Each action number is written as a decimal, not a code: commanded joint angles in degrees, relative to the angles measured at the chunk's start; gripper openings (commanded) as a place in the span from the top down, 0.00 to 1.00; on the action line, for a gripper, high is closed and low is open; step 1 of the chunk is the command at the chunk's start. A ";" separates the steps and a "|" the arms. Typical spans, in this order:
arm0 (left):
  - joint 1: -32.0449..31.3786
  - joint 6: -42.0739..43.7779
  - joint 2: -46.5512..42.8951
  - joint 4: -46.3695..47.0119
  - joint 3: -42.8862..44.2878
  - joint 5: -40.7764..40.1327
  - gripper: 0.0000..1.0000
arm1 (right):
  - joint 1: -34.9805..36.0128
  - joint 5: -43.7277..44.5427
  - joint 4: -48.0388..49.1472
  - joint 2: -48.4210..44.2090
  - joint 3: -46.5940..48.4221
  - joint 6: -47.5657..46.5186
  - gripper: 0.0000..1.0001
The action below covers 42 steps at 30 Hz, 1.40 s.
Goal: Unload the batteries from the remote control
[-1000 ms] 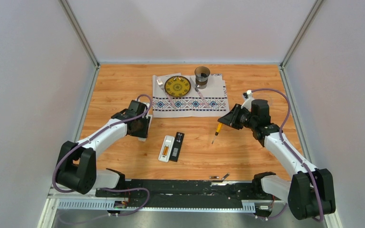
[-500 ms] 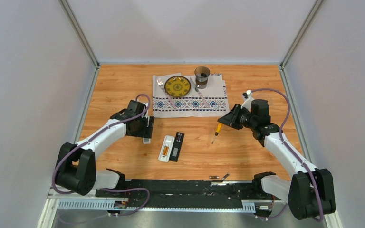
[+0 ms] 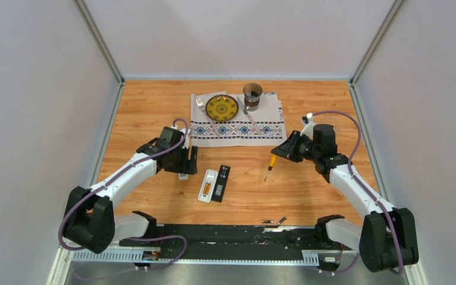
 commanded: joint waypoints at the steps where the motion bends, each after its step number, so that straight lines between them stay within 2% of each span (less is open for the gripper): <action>1: -5.72 -3.63 -1.00 0.78 -0.49 0.70 0.22 | -0.06 -1.52 3.09 0.18 1.23 0.27 1.00; 9: -17.75 -8.73 3.30 5.61 -1.01 -2.89 0.23 | -0.15 -1.60 4.05 0.35 0.44 0.28 1.00; 15: -23.47 -9.97 9.27 5.88 0.30 -5.98 0.25 | -0.06 -1.87 4.23 0.88 0.44 0.28 1.00; 20: -24.27 -9.09 12.01 4.47 0.84 -8.71 0.30 | -0.06 -1.70 3.97 0.79 0.35 0.10 1.00; 24: -24.36 -8.83 11.84 5.27 -0.05 -8.79 0.41 | -0.06 -1.69 4.15 0.97 0.18 0.10 1.00; 27: -24.36 -8.47 11.92 5.44 -0.66 -9.23 0.43 | -0.06 -1.52 4.23 0.97 0.09 0.10 1.00; 32: -24.45 -8.03 12.10 4.83 -1.19 -10.37 0.43 | -0.06 -1.69 4.15 1.23 0.27 0.01 1.00; 42: -27.87 -8.47 14.47 0.88 0.57 -15.73 0.35 | -0.06 -1.61 4.06 1.14 0.44 0.01 1.00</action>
